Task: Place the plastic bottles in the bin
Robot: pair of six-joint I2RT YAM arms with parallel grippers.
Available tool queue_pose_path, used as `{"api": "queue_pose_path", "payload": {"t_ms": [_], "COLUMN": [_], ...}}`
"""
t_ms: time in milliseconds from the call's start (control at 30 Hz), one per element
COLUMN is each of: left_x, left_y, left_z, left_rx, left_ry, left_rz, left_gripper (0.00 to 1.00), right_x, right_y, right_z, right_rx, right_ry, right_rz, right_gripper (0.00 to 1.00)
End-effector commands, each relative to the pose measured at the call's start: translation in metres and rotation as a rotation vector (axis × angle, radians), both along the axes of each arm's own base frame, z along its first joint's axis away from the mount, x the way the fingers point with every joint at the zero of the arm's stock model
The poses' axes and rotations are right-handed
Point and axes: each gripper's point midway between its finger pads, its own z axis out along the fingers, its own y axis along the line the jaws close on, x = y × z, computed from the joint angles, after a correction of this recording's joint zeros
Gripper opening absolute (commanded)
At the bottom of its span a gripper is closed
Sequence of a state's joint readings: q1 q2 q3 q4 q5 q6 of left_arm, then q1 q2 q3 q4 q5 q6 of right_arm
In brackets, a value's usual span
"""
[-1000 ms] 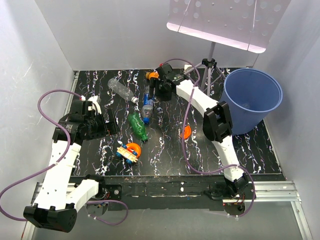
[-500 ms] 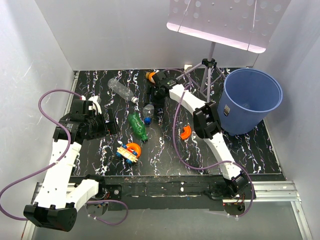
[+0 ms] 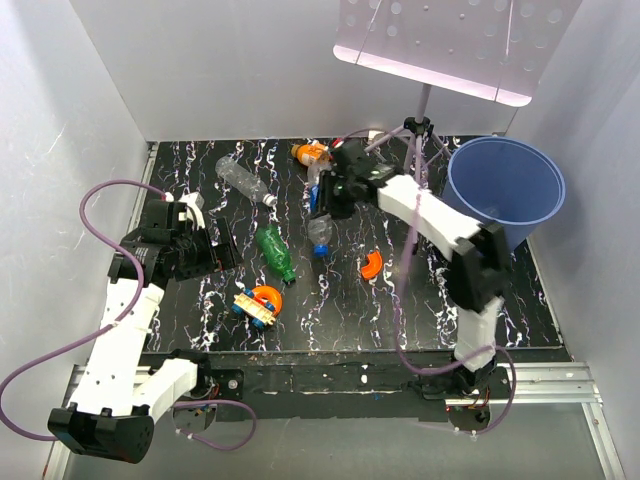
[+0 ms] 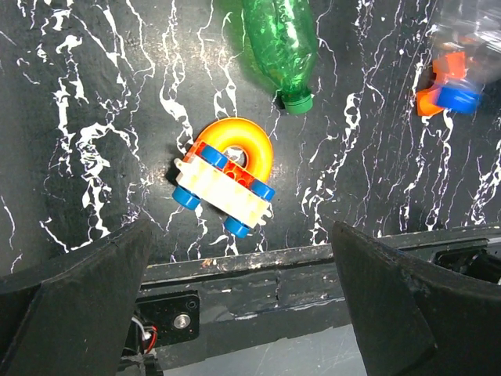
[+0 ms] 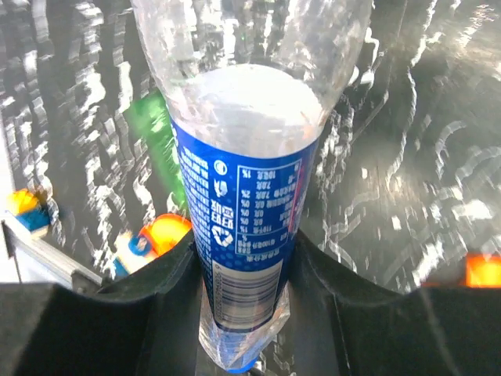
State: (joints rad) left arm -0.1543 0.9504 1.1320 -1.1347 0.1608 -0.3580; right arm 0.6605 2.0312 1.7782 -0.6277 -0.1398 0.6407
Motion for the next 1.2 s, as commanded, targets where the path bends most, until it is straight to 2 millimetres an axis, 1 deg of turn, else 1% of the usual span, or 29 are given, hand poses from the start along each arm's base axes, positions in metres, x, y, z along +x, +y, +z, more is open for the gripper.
{"api": "queue_pose_path", "payload": {"t_ms": [0,33,67,100,133,167,233,267,333,367,400,500,600,767,833,933,967,1100,1167], "left_x": [0.005,0.006,0.007,0.009,0.010,0.010,0.012,0.013,0.014,0.013,0.014,0.013,0.011,0.005,0.004,0.002,0.002,-0.001,-0.002], "left_y": [-0.009,-0.010,-0.012,-0.013,-0.015,-0.016,-0.019,-0.019,-0.018,-0.018,-0.018,-0.018,-0.017,-0.013,-0.013,-0.012,-0.012,-0.008,-0.010], "left_z": [0.003,0.003,0.003,0.003,0.002,0.002,0.003,0.002,0.002,0.000,0.001,0.002,0.004,0.005,0.005,0.007,0.008,0.009,0.009], "left_rx": [-0.042,-0.048,-0.056,-0.060,-0.067,-0.075,-0.085,-0.087,-0.084,-0.082,-0.080,-0.083,-0.080,-0.063,-0.066,-0.064,-0.062,-0.051,-0.057], "left_ry": [-0.035,-0.036,-0.035,-0.039,-0.037,-0.036,-0.040,-0.041,-0.043,-0.039,-0.041,-0.042,-0.044,-0.047,-0.045,-0.048,-0.050,-0.052,-0.052], "left_rz": [-0.031,-0.038,-0.040,-0.043,-0.049,-0.050,-0.056,-0.054,-0.053,-0.053,-0.053,-0.054,-0.049,-0.038,-0.034,-0.034,-0.034,-0.025,-0.027], "left_gripper": [0.99,1.00,0.99,0.99,0.99,0.99,0.99,0.99,0.99,0.99,0.99,0.99,0.99,0.99,0.99,0.99,0.99,0.99,0.99], "right_x": [-0.028,-0.037,-0.046,-0.055,-0.063,-0.072,-0.086,-0.094,-0.102,-0.105,-0.105,-0.101,-0.096,-0.090,-0.085,-0.077,-0.075,-0.061,-0.049], "right_y": [-0.054,-0.074,-0.094,-0.111,-0.132,-0.150,-0.185,-0.198,-0.223,-0.232,-0.246,-0.276,-0.301,-0.334,-0.345,-0.362,-0.368,-0.383,-0.389], "right_z": [0.128,0.128,0.145,0.151,0.163,0.171,0.181,0.185,0.193,0.196,0.201,0.218,0.226,0.239,0.248,0.259,0.266,0.280,0.283], "right_rx": [0.032,0.004,-0.003,-0.021,-0.036,-0.053,-0.076,-0.066,-0.028,-0.007,0.005,0.006,-0.004,0.011,0.043,0.046,0.051,0.070,0.077], "right_ry": [-0.376,-0.405,-0.462,-0.497,-0.539,-0.572,-0.592,-0.591,-0.594,-0.597,-0.610,-0.672,-0.670,-0.684,-0.712,-0.737,-0.751,-0.781,-0.791], "right_rz": [-0.045,-0.079,-0.118,-0.145,-0.190,-0.225,-0.320,-0.356,-0.443,-0.473,-0.524,-0.643,-0.738,-0.888,-0.933,-0.988,-1.007,-1.050,-1.058], "right_gripper": [0.32,0.32,0.32,0.32,0.32,0.32,0.31,0.31,0.30,0.30,0.29,0.30,0.31,0.31,0.31,0.32,0.32,0.32,0.32]}}
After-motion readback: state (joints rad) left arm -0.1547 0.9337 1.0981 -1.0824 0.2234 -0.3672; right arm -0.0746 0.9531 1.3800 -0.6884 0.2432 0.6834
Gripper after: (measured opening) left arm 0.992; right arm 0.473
